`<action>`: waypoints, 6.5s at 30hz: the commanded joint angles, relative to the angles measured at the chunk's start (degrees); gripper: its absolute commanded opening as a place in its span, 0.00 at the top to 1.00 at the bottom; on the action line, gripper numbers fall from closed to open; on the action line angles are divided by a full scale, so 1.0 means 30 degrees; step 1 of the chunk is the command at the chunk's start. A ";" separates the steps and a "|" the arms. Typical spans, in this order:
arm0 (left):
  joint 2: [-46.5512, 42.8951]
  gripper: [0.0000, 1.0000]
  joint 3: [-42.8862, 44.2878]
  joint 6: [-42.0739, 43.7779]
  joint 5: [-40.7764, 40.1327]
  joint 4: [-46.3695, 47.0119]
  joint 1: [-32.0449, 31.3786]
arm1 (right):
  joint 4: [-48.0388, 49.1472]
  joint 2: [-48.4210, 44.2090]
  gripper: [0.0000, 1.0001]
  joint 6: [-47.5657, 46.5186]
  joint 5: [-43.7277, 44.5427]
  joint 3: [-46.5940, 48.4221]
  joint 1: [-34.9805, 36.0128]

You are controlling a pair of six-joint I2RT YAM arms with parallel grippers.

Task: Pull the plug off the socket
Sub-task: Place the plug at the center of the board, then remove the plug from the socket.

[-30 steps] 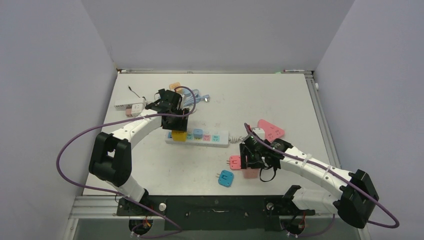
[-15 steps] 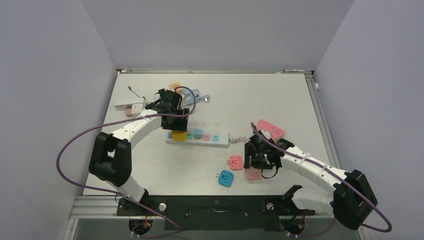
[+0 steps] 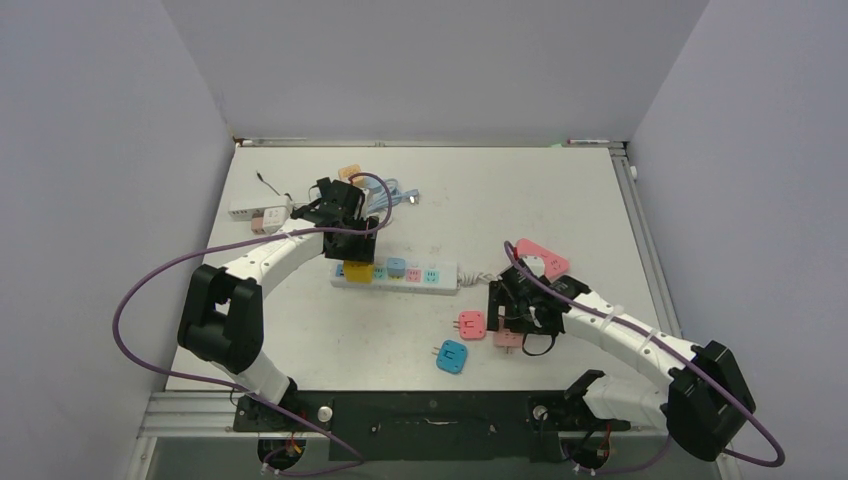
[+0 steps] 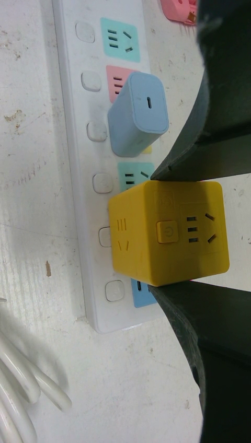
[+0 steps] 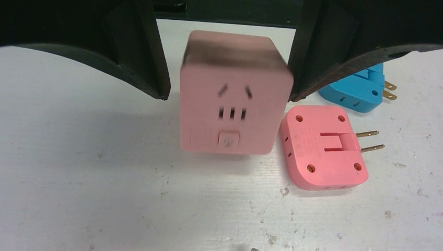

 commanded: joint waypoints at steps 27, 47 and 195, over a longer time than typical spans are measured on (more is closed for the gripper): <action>0.1933 1.00 -0.0707 -0.1265 0.3840 0.0031 -0.3183 | 0.2224 0.1221 0.06 0.4506 0.7352 0.5847 0.6315; 0.0661 0.66 -0.0439 -0.0594 0.0107 -0.0625 -0.3919 | 0.6905 0.8360 0.18 0.5542 0.9262 0.8524 0.7791; 0.1881 1.00 -0.0459 -0.0580 0.1301 -0.0738 -0.3158 | 0.7987 1.0868 0.95 0.7146 1.0850 0.7742 0.6986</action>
